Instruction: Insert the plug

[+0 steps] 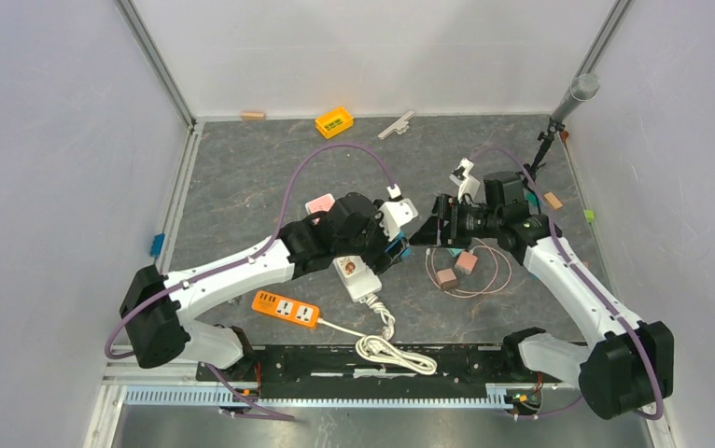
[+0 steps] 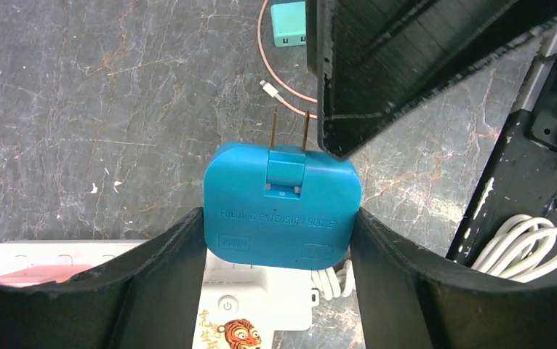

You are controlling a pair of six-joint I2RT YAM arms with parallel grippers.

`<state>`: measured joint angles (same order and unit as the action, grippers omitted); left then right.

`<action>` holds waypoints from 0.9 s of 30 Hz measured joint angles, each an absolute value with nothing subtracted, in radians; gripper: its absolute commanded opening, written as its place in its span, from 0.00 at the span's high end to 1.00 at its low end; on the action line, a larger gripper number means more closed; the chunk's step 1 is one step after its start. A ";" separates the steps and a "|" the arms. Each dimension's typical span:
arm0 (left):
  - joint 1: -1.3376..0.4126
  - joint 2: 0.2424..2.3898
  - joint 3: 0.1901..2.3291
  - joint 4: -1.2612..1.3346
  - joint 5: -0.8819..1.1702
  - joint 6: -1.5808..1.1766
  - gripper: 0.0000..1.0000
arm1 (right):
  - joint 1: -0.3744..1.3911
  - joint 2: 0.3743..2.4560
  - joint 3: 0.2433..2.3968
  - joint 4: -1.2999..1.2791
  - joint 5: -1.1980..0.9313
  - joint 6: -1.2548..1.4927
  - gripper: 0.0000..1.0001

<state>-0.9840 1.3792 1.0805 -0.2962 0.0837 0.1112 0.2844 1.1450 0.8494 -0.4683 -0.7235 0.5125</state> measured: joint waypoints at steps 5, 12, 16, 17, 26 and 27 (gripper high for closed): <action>-0.984 1.361 1.077 -0.299 0.080 0.089 0.72 | 0.346 1.114 0.849 -0.403 -0.725 0.601 0.36; -0.984 1.360 1.077 -0.305 0.080 0.061 0.72 | 0.414 1.107 0.824 -0.315 -0.702 0.702 0.50; -0.984 1.360 1.077 -0.305 0.080 0.057 0.72 | 0.440 1.116 0.824 -0.289 -0.687 0.727 0.63; -0.984 1.360 1.077 -0.305 0.080 0.056 0.72 | 0.445 1.120 0.824 -0.286 -0.683 0.731 0.66; -0.984 1.351 1.076 -0.313 0.069 0.056 0.52 | 0.449 1.138 0.824 -0.277 -0.669 0.747 1.00; -0.984 1.351 1.076 -0.313 0.068 0.056 0.38 | 0.449 1.138 0.824 -0.277 -0.669 0.747 1.00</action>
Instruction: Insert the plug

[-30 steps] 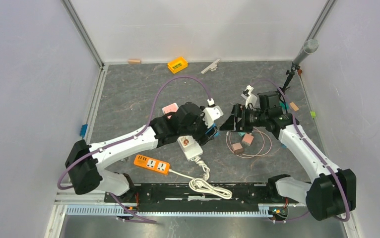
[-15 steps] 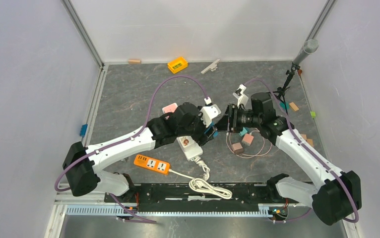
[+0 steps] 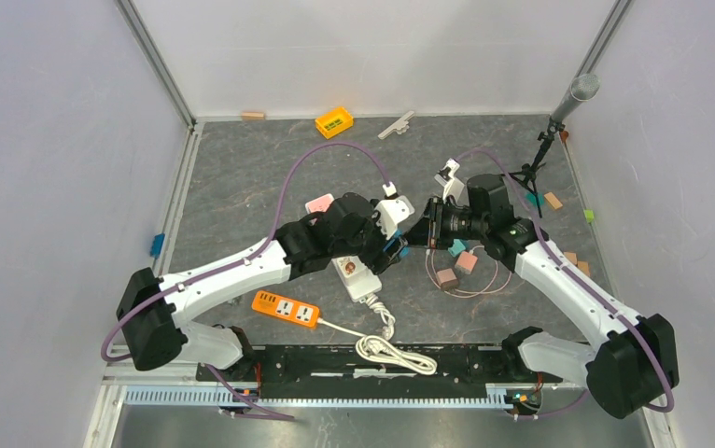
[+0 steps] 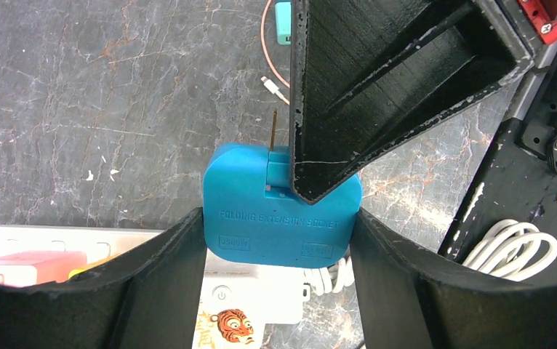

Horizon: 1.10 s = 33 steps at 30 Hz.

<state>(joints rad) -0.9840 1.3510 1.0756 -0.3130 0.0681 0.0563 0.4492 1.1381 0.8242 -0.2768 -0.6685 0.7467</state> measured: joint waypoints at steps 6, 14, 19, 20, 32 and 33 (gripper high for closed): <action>-0.984 1.348 1.076 -0.311 0.025 0.010 0.00 | 0.452 1.138 0.825 -0.287 -0.646 0.721 1.00; -0.932 1.303 1.095 -0.342 -0.033 -0.225 0.00 | 0.421 1.145 0.873 -0.361 -0.620 0.636 1.00; -0.735 1.264 1.076 -0.330 0.127 -0.477 0.00 | 0.368 1.145 0.892 -0.364 -0.630 0.606 1.00; -0.689 1.254 1.060 -0.321 0.170 -0.532 0.00 | 0.360 1.145 0.896 -0.364 -0.632 0.603 1.00; -0.484 1.238 0.863 -0.014 0.587 -1.036 0.05 | 0.358 1.088 0.840 -0.136 -0.744 0.717 1.00; -0.485 1.238 0.853 0.024 0.603 -1.063 0.06 | 0.360 1.085 0.828 -0.105 -0.751 0.739 1.00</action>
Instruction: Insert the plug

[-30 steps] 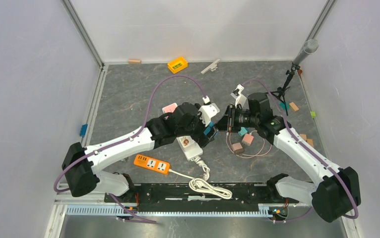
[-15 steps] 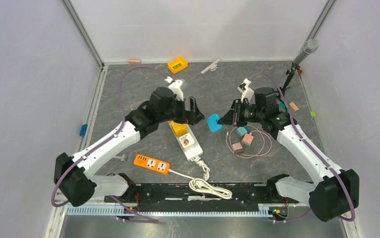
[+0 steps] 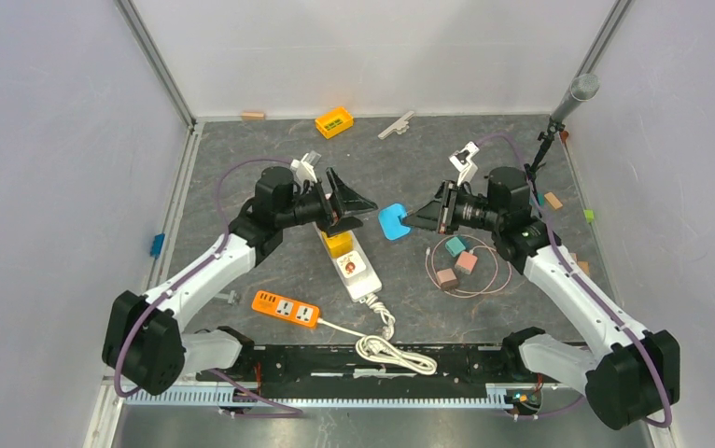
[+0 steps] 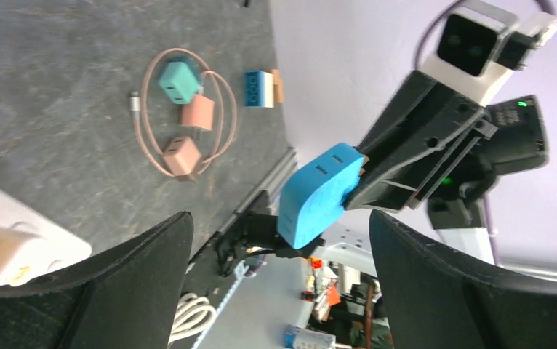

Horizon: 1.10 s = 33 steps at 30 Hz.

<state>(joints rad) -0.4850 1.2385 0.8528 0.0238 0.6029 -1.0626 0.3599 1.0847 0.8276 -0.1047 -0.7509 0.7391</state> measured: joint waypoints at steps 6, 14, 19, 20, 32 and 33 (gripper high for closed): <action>-0.530 1.238 0.799 0.213 0.641 -1.183 0.12 | 0.389 1.082 0.784 0.038 -0.762 0.841 1.00; -0.624 1.255 0.779 0.357 0.625 -1.270 0.35 | 0.419 1.082 0.754 0.180 -0.758 0.946 1.00; -0.630 1.264 0.751 0.430 0.590 -1.319 0.46 | 0.422 1.081 0.750 0.211 -0.751 0.968 1.00; -0.631 1.264 0.749 0.445 0.583 -1.325 0.46 | 0.422 1.081 0.747 0.215 -0.751 0.972 1.00; -0.631 1.263 0.710 0.540 0.527 -1.375 0.46 | 0.430 1.079 0.736 0.231 -0.748 0.985 1.00; -0.631 1.263 0.706 0.543 0.525 -1.376 0.47 | 0.430 1.078 0.735 0.231 -0.747 0.987 1.00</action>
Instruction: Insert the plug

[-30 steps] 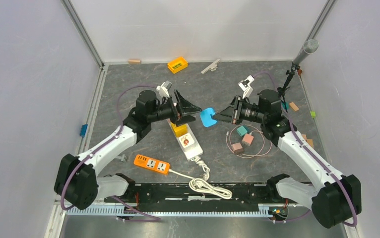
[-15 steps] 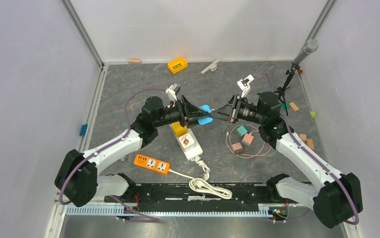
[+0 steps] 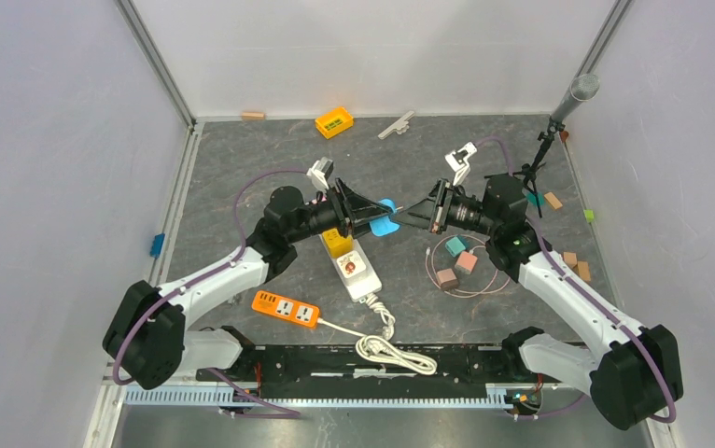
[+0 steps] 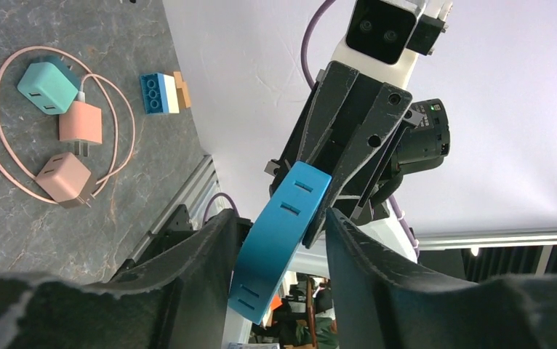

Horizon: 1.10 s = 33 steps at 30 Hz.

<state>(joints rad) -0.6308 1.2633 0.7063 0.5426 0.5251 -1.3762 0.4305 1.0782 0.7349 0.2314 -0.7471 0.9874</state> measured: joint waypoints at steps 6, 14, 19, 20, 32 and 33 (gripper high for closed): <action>-0.636 1.263 0.698 0.555 0.512 -1.376 0.58 | 0.434 1.071 0.722 0.247 -0.741 1.006 1.00; -0.653 1.267 0.698 0.565 0.488 -1.376 0.53 | 0.434 1.068 0.715 0.256 -0.725 1.027 1.00; -0.673 1.295 0.705 0.586 0.468 -1.376 0.55 | 0.441 1.068 0.707 0.258 -0.724 1.026 1.00; -0.679 1.302 0.708 0.587 0.466 -1.376 0.59 | 0.445 1.068 0.705 0.257 -0.725 1.026 1.00; -0.687 1.322 0.714 0.632 0.463 -1.376 0.98 | 0.445 1.063 0.696 0.258 -0.720 1.042 0.50; -0.687 1.322 0.714 0.629 0.459 -1.375 0.98 | 0.445 1.063 0.696 0.261 -0.722 1.041 0.36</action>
<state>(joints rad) -0.6872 1.3224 0.7139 0.6289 0.4587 -1.3754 0.4450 1.0630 0.6956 0.2611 -0.7219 1.0409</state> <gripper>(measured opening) 0.341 0.331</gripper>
